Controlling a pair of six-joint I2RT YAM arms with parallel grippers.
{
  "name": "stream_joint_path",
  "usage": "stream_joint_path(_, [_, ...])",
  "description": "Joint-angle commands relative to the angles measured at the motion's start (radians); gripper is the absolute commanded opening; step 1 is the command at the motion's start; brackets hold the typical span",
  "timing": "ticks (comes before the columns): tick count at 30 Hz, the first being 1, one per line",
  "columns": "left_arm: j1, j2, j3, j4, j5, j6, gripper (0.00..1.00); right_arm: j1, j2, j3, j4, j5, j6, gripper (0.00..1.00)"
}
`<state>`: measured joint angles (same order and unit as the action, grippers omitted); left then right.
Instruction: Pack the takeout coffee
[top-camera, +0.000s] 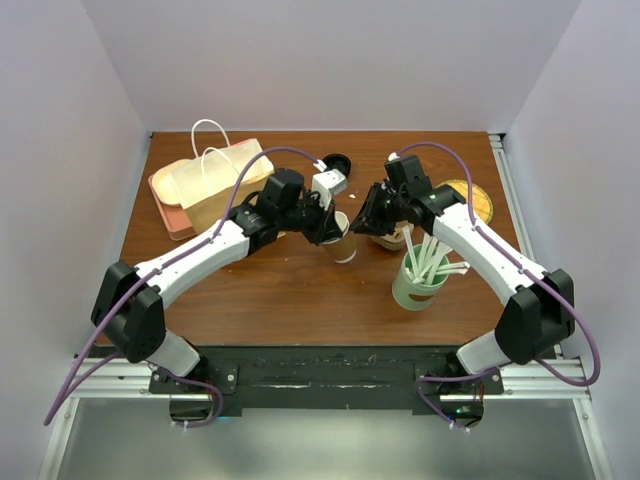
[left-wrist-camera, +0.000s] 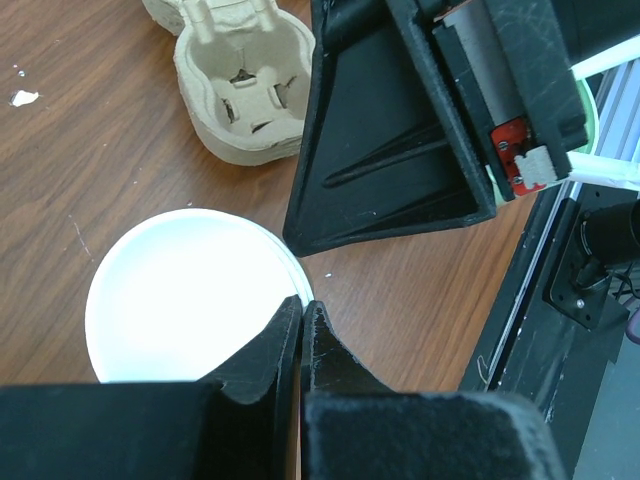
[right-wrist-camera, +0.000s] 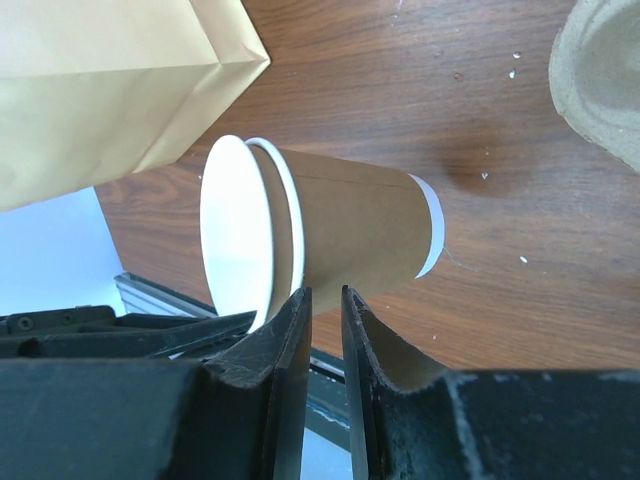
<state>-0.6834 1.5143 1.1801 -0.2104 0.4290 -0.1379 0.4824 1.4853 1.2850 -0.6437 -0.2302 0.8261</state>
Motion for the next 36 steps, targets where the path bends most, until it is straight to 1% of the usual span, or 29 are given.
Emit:
stream_joint_path(1, [0.001, 0.004, 0.023, 0.040, 0.013, 0.011, 0.00, -0.001, -0.036, 0.045, 0.029, -0.029, 0.018, 0.22])
stream_joint_path(9, [0.001, -0.003, 0.019, 0.051, 0.020, -0.002, 0.00, 0.002, -0.040, 0.022, 0.039, -0.034, 0.025, 0.22])
stream_joint_path(14, [0.001, -0.003, 0.029, 0.081, 0.013, -0.029, 0.00, 0.025, -0.036, -0.026, 0.046, -0.011, 0.016, 0.22])
stream_joint_path(19, [-0.001, 0.017, 0.036, 0.083, -0.009, -0.034, 0.00, 0.032, -0.042, -0.101, 0.044, 0.017, -0.004, 0.22])
stream_joint_path(24, [0.001, 0.029, 0.033, 0.085, -0.009, -0.037, 0.00, 0.032, -0.036, -0.142, 0.061, 0.028, -0.018, 0.22])
stream_joint_path(32, [0.001, 0.037, 0.035, 0.089, -0.003, -0.034, 0.00, 0.032, -0.029, -0.150, 0.052, 0.043, -0.033, 0.22])
stream_joint_path(36, [0.002, 0.044, 0.023, 0.068, 0.008, -0.026, 0.00, 0.030, -0.046, -0.101, 0.038, 0.025, -0.021, 0.23])
